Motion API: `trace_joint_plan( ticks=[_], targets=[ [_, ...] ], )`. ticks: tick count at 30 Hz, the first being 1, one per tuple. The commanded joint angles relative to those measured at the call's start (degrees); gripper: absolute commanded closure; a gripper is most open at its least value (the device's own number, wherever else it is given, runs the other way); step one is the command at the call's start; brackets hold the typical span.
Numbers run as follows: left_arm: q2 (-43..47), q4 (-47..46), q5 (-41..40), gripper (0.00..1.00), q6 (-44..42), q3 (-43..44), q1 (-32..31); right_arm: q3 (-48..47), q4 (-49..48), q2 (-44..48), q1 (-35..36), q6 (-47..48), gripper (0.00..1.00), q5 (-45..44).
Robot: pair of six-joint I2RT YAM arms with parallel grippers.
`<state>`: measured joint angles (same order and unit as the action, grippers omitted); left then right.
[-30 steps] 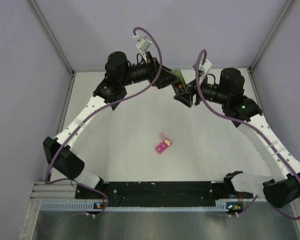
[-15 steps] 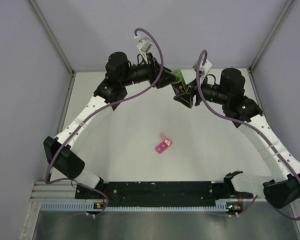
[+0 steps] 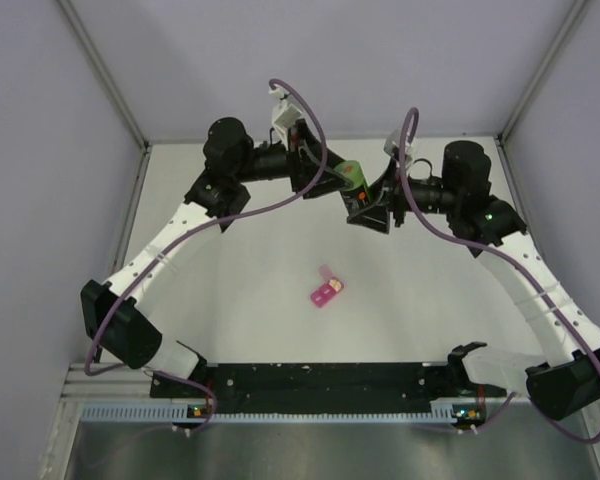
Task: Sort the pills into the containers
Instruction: Screw the lid of the pill bottle onto the pill bottle.
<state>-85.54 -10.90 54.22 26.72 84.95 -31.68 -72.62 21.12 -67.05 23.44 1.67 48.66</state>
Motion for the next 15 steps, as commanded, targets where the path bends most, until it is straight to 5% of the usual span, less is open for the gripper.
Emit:
trace_joint_plan(
  ticks=[1, 8, 15],
  targets=[
    [1.9, -5.7, 12.4, 0.85, -0.8, -4.5, -0.8, -0.2, -7.8, 2.7, -1.1, -3.2, 1.0, 13.2],
    [1.3, -20.9, 22.9, 0.84, 9.0, -8.1, -0.8, -0.1, -12.0, 1.4, -1.7, -8.2, 1.0, 25.2],
    [1.9, -22.5, 25.8, 0.72, 8.5, -9.7, -1.6, 2.9, -24.7, 1.5, -1.8, -19.2, 1.0, 31.0]
  ],
)
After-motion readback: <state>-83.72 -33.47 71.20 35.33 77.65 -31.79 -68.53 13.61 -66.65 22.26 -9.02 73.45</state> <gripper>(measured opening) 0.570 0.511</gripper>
